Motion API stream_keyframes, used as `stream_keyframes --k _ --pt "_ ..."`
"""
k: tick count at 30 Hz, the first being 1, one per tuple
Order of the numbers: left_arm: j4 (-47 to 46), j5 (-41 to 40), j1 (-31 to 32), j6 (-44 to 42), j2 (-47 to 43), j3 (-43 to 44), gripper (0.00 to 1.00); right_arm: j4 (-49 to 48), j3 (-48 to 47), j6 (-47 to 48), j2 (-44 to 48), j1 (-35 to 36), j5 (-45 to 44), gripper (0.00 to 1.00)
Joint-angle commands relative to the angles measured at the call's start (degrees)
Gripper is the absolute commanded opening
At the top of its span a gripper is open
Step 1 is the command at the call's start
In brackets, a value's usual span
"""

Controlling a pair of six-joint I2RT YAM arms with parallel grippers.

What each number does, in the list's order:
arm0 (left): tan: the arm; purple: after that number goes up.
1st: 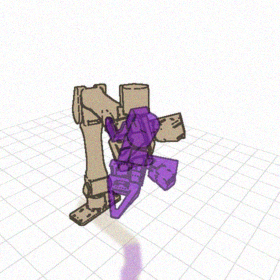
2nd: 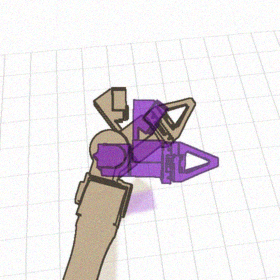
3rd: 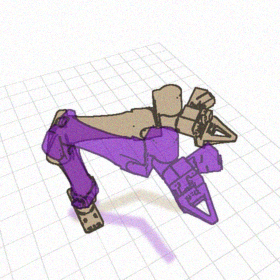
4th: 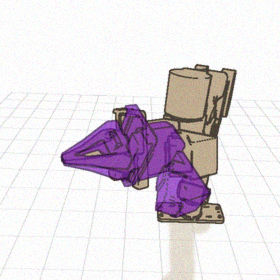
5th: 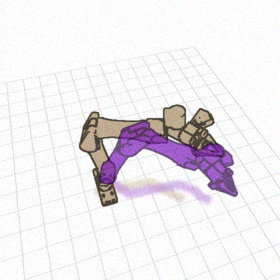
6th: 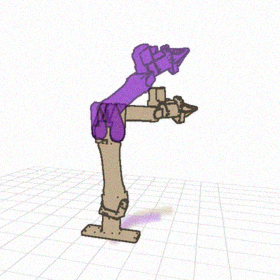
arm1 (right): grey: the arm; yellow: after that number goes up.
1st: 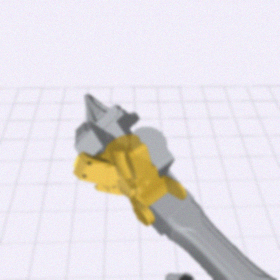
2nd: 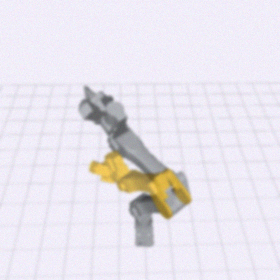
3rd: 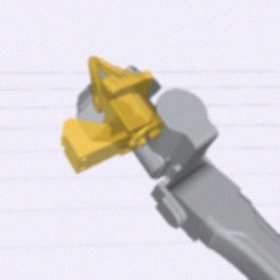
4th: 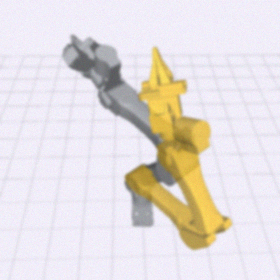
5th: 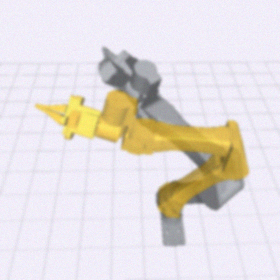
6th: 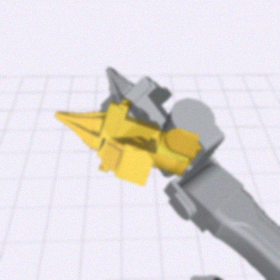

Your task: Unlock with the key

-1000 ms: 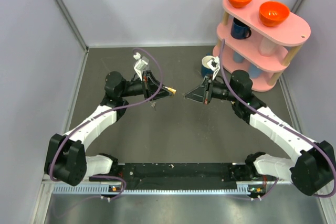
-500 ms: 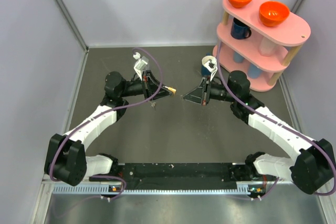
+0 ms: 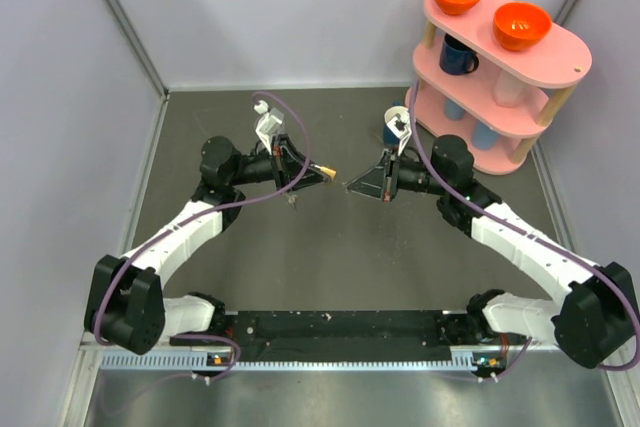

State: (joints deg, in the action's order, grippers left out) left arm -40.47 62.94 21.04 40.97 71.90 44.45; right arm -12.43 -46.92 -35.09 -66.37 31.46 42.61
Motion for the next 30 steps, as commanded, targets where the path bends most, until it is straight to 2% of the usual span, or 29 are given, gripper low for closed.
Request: stream_keyframes --k 1,30 --pt "-1.46 -0.62 0.41 -1.94 -0.62 1.08 0.00 -2.51 -2.92 0.20 -0.16 0.70 -0.25 0.00" --pt "1.27 -0.62 2.17 -4.58 0.52 1.61 0.00 -2.34 -3.18 0.29 -0.34 0.97 -0.51 0.00"
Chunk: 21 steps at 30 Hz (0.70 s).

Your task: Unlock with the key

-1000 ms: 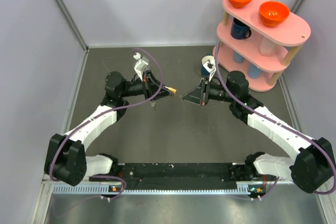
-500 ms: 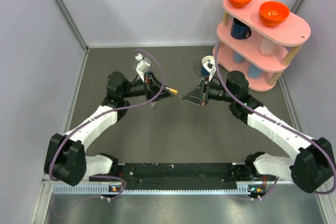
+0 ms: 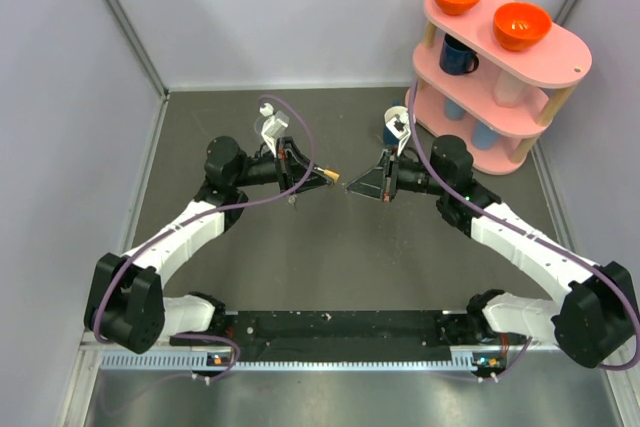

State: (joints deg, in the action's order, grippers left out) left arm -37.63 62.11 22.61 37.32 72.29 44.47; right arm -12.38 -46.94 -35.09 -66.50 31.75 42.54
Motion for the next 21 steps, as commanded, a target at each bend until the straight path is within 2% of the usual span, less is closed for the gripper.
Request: stream_keyframes --k 1,13,21 --pt "-1.57 0.21 0.68 -1.11 0.13 1.50 0.00 -2.38 -3.16 0.29 -0.30 0.60 -0.44 0.00" --pt "2.55 -0.76 1.56 -2.69 0.57 2.90 0.00 -0.71 -3.77 4.41 0.40 0.95 -2.73 0.00" --pt "0.89 -1.29 2.00 -1.20 0.92 2.64 0.00 -0.98 -3.69 5.12 0.23 1.39 -2.99 0.00"
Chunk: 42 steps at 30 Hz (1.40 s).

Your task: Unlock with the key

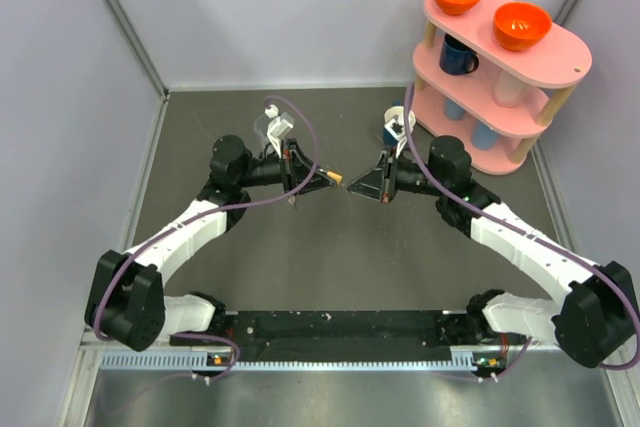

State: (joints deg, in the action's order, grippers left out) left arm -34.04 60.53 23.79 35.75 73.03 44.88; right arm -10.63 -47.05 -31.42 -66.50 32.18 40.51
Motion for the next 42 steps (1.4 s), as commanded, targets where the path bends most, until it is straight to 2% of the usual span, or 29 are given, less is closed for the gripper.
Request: stream_keyframes --k 1,42 --pt "-2.70 0.29 0.82 0.46 0.18 2.23 0.00 -2.73 -3.58 1.27 0.06 1.04 -0.96 0.00" --pt "-0.24 1.87 2.58 -3.93 -1.40 2.66 0.00 -8.26 -2.87 -2.77 -0.83 1.39 5.01 0.00"
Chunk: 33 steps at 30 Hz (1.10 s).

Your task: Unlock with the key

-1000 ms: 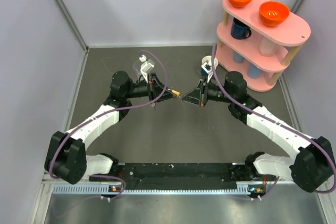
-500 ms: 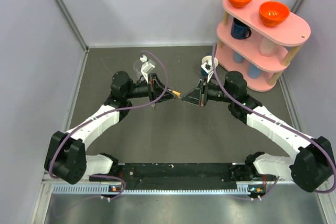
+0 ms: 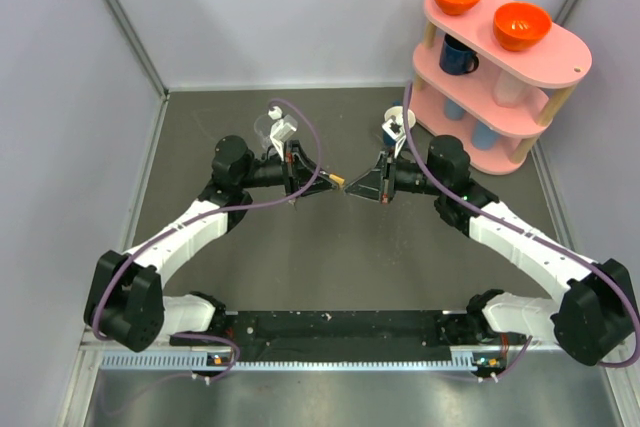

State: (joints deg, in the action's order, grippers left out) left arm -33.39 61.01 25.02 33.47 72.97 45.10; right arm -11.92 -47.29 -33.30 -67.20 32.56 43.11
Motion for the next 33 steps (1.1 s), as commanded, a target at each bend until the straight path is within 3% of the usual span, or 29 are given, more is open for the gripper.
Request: stream_keyframes --k 1,21,33 --pt "-0.72 1.48 1.26 -1.74 -1.43 2.36 0.00 -7.06 -2.46 -0.89 -0.13 1.02 2.50 0.00" --pt "2.62 5.69 1.35 -8.68 -3.62 3.59 0.00 -11.19 -1.23 -3.52 0.05 0.93 5.93 0.00" --pt "9.65 5.78 1.44 -15.71 -5.38 5.08 0.00 -13.56 -1.32 -6.16 -1.97 1.02 8.13 0.00"
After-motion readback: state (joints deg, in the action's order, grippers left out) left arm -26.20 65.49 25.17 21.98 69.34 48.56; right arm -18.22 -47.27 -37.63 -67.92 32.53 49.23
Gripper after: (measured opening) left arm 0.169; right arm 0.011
